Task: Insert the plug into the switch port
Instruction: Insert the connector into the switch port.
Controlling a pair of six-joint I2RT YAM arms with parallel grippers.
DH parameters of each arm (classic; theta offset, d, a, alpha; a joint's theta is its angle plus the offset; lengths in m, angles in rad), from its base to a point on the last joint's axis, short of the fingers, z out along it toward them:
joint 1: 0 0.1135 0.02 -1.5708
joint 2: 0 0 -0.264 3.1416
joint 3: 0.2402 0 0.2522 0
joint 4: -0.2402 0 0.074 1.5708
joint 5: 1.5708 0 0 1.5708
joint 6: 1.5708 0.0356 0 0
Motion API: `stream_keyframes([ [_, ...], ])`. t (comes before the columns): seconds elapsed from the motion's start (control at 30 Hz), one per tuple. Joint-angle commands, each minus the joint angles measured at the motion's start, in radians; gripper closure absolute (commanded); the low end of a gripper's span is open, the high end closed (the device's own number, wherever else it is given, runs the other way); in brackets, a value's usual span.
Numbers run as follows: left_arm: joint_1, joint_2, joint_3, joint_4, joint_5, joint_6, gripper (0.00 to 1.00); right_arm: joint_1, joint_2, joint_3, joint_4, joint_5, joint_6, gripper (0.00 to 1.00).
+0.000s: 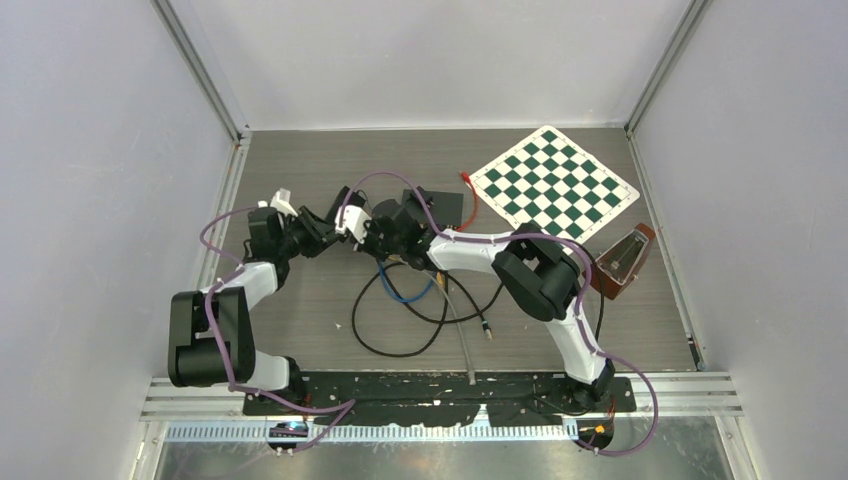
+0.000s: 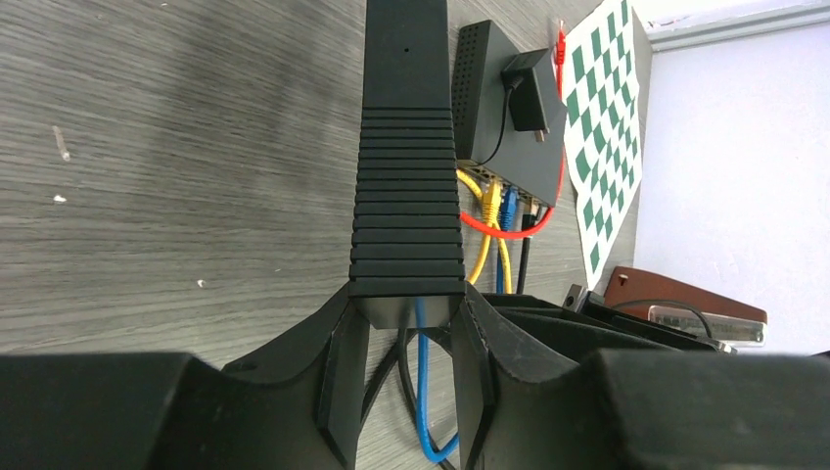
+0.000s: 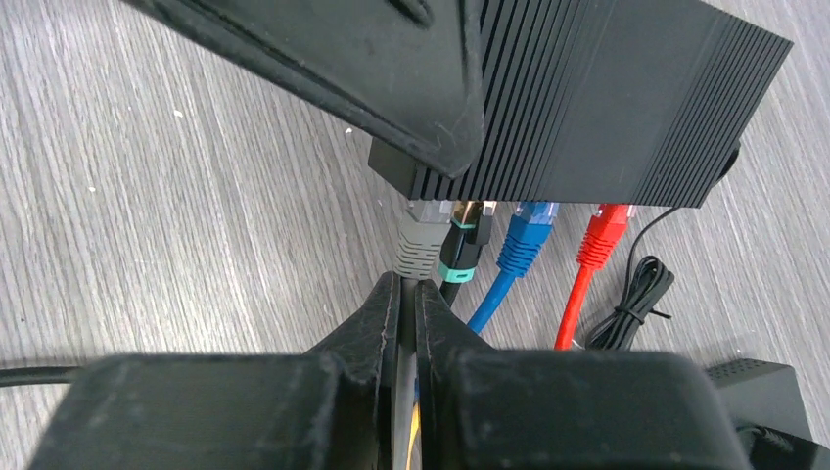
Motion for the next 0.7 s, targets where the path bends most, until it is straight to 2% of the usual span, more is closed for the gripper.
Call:
stream_keyframes([
  [0.0, -0.115, 0.032, -0.063, -0.258, 0.205, 0.049, 1.00, 0.022, -0.101, 0.229, 0.566, -0.145, 0.032, 0.95],
  [0.17, -0.115, 0.038, -0.051, -0.219, 0.224, 0.019, 1.00, 0.025, -0.104, 0.205, 0.561, -0.170, 0.078, 0.95],
  [0.33, -0.115, 0.034, -0.055, -0.227, 0.212, 0.032, 1.00, 0.019, -0.109, 0.049, 0.662, -0.137, 0.092, 0.95],
  [0.47, -0.119, 0.088, -0.108, -0.020, 0.285, -0.122, 1.00, 0.017, -0.091, 0.102, 0.635, -0.139, 0.092, 0.95],
  [0.57, -0.118, 0.078, -0.067, -0.158, 0.250, -0.022, 1.00, 0.016, -0.088, 0.145, 0.607, -0.129, 0.089, 0.95],
  [0.67, -0.103, 0.062, -0.067, -0.167, 0.240, -0.018, 1.00, 0.017, -0.100, 0.139, 0.592, -0.129, 0.082, 0.95],
])
